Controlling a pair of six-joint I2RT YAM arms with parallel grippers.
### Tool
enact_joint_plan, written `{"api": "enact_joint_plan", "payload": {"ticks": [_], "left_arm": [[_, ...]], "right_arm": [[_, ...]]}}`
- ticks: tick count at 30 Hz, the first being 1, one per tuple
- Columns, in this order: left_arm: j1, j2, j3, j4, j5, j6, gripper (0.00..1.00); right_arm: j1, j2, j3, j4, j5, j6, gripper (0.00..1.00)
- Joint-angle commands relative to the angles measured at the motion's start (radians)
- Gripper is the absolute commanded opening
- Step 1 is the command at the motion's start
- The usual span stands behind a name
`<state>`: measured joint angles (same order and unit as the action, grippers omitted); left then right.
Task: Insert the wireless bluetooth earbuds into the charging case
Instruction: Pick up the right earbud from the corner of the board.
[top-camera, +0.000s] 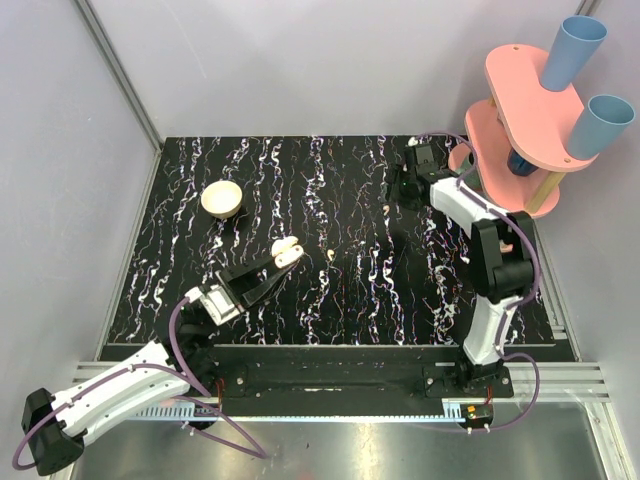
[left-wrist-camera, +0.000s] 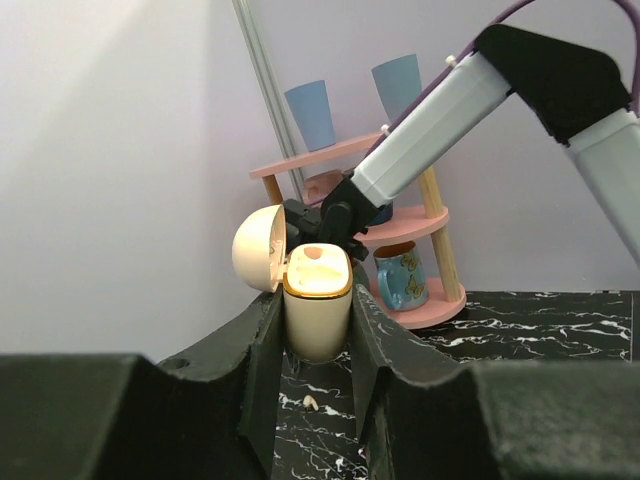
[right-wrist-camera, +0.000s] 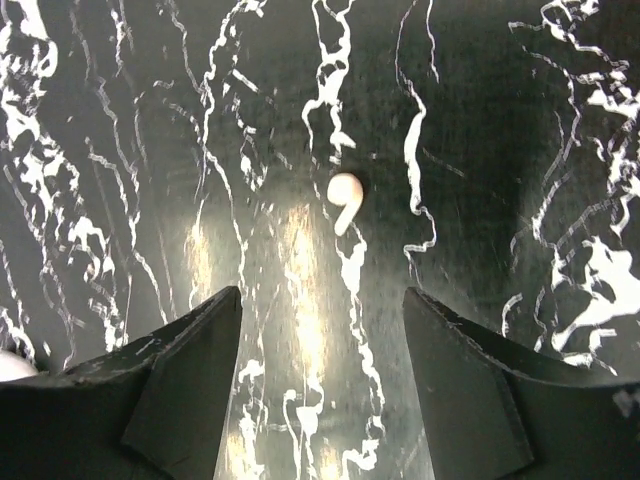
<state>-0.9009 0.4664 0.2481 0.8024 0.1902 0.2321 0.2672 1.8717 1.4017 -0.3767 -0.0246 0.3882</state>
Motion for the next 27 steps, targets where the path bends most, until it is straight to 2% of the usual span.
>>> {"api": "enact_joint_plan", "payload": {"ticks": [1,2,5,14,27], "left_arm": [[0.000,-0.006,0.030,0.009,0.002,0.024,0.00],[0.000,-0.005,0.030,0.009,0.005,0.023,0.00],[0.000,-0.002,0.031,0.012,0.009,0.018,0.00],[0.000,0.009,0.030,0.018,0.012,0.022,0.00],[0.000,0.012,0.031,0.020,0.018,0.021,0.00]], "right_arm": [[0.006,0.099,0.156,-0.002,0.018,0.037,0.72],[0.006,0.119,0.177,-0.022,0.078,0.037,0.69],[0.004,0.173,0.217,-0.022,0.126,0.047,0.66],[0.006,0.279,0.306,-0.085,0.112,0.055,0.61],[0.006,0.351,0.339,-0.116,0.120,0.041,0.58]]}}
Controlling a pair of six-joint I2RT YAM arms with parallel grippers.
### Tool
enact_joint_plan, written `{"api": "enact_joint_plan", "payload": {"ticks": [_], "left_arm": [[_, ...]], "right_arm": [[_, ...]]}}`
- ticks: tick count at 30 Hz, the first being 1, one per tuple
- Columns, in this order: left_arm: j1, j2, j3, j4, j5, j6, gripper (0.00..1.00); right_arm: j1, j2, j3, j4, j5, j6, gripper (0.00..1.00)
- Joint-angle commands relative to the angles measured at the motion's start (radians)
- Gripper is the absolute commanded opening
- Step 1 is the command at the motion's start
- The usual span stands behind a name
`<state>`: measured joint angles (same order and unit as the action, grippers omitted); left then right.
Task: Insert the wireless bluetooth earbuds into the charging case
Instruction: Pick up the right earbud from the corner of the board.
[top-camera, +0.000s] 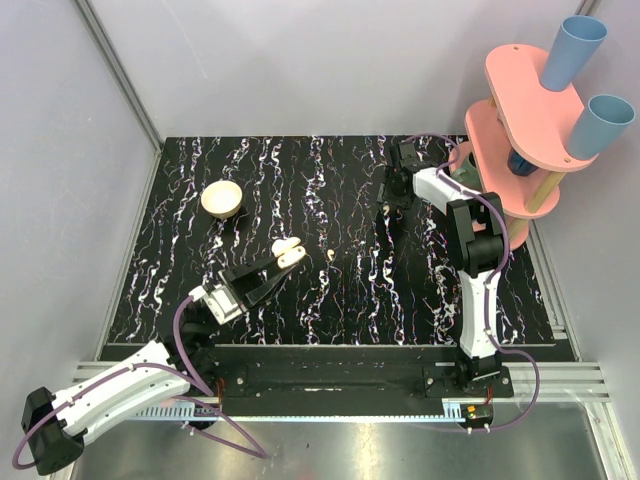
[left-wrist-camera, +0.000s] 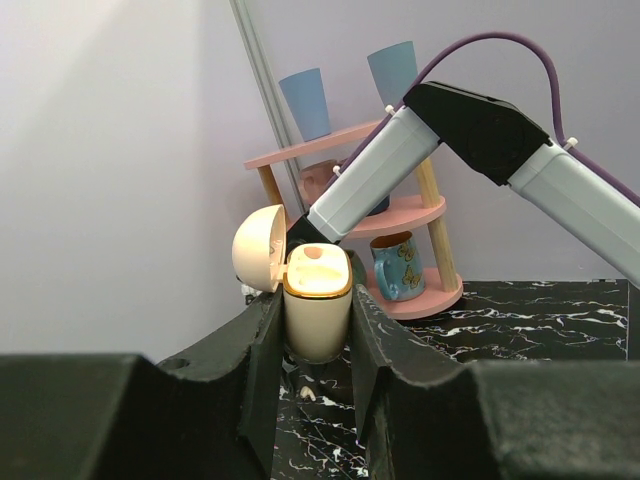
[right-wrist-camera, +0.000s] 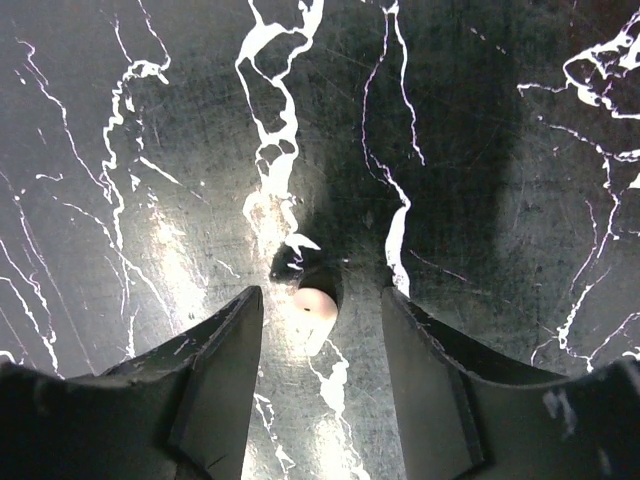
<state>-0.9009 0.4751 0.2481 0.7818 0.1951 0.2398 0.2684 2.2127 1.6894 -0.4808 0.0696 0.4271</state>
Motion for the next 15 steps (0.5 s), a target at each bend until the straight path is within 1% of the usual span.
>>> {"api": "enact_joint_plan", "payload": {"ticks": [1,11,13,15], "left_arm": [[0.000,0.005,0.031,0.039,0.013,0.012,0.00],[0.000,0.011,0.031,0.043,0.017,0.010,0.00],[0.000,0.013,0.031,0.045,0.017,0.010,0.00],[0.000,0.013,0.031,0.047,0.017,0.012,0.00]], "right_arm": [[0.005,0.016,0.055,-0.010,0.024,0.001,0.57],[0.008,0.027,0.052,-0.015,0.021,-0.007,0.52],[0.011,0.030,0.053,-0.018,0.022,-0.017,0.46],[0.017,0.036,0.056,-0.021,0.024,-0.022,0.47]]}}
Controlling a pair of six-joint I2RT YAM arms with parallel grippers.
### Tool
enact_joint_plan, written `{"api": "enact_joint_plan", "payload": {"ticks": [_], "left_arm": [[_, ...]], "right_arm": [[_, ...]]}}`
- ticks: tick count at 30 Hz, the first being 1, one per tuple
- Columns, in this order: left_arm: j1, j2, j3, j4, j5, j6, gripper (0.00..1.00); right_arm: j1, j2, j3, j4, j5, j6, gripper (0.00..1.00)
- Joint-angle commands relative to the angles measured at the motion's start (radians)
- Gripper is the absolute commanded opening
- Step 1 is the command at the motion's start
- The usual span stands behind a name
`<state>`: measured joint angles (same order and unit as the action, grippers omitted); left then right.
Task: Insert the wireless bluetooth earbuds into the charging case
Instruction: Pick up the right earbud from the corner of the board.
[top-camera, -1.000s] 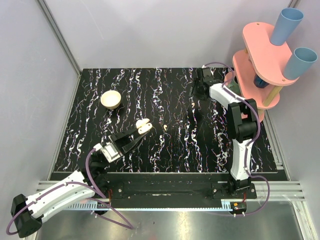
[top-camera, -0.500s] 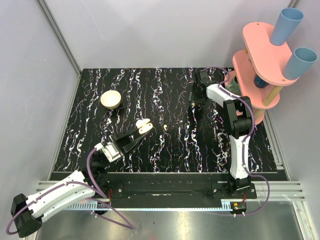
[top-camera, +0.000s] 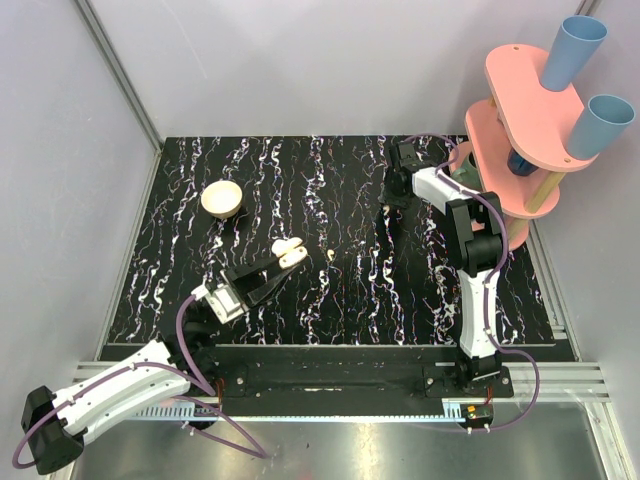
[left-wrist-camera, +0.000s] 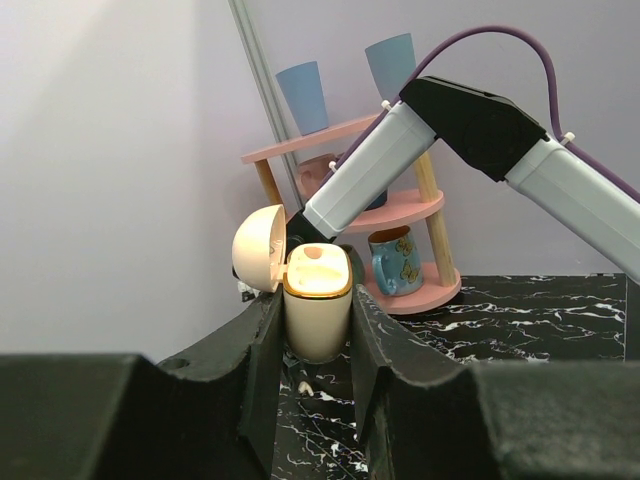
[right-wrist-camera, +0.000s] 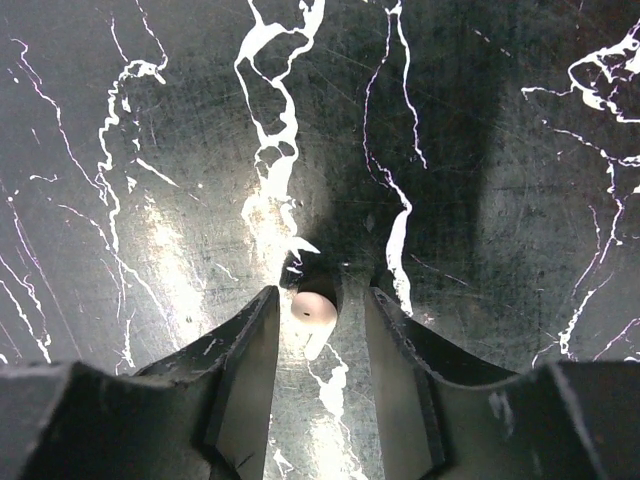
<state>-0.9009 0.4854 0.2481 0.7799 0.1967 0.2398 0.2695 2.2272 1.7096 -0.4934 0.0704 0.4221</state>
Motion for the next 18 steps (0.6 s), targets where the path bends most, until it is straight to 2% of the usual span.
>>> {"api": "enact_joint_plan", "payload": {"ticks": [1,18], "left_arm": [[0.000,0.002,0.031,0.048,0.014,0.012,0.00],[-0.001,-0.002,0.030,0.044,0.012,0.015,0.00]], "right_arm": [[0.014,0.023,0.039,-0.011,0.026,-0.022,0.46],[0.033,0.026,0.047,-0.043,0.074,-0.057,0.42]]}}
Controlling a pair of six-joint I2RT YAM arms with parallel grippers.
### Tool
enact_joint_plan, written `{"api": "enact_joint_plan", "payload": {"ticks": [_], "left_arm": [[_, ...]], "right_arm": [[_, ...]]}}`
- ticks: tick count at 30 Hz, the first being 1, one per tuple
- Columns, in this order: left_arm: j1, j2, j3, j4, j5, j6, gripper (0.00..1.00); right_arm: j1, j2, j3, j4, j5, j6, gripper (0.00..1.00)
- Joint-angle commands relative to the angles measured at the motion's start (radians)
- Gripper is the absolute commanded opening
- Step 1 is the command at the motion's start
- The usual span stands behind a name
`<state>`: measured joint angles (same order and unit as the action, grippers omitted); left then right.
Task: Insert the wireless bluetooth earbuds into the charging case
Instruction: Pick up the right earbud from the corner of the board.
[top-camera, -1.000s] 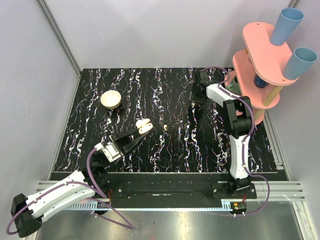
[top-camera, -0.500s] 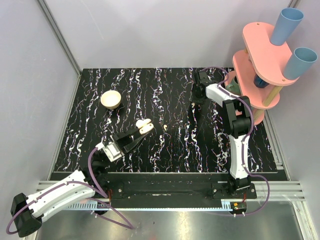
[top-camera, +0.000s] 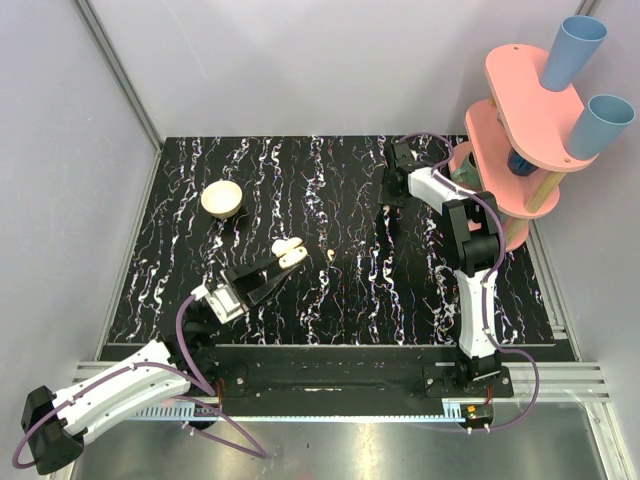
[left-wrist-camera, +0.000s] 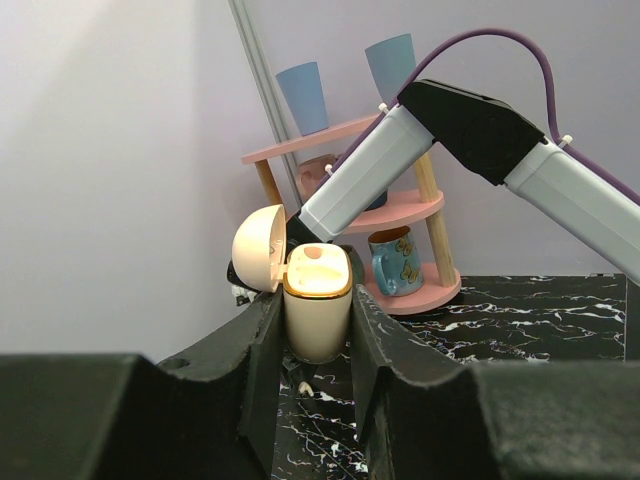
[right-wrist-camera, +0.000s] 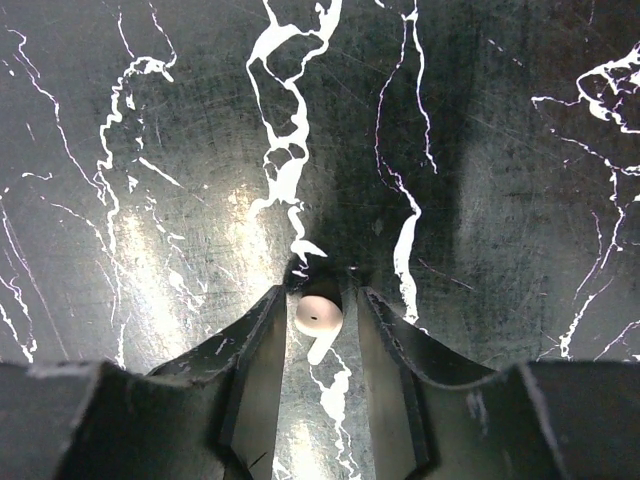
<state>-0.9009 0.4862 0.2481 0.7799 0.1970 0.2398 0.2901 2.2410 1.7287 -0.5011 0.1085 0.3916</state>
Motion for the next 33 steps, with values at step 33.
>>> {"api": "enact_joint_plan", "payload": {"ticks": [33], "left_arm": [[0.002,0.003,0.028,0.048,0.007,0.013,0.00]], "right_arm": [[0.038,0.022,0.032,-0.042,0.059,-0.077,0.25]]}}
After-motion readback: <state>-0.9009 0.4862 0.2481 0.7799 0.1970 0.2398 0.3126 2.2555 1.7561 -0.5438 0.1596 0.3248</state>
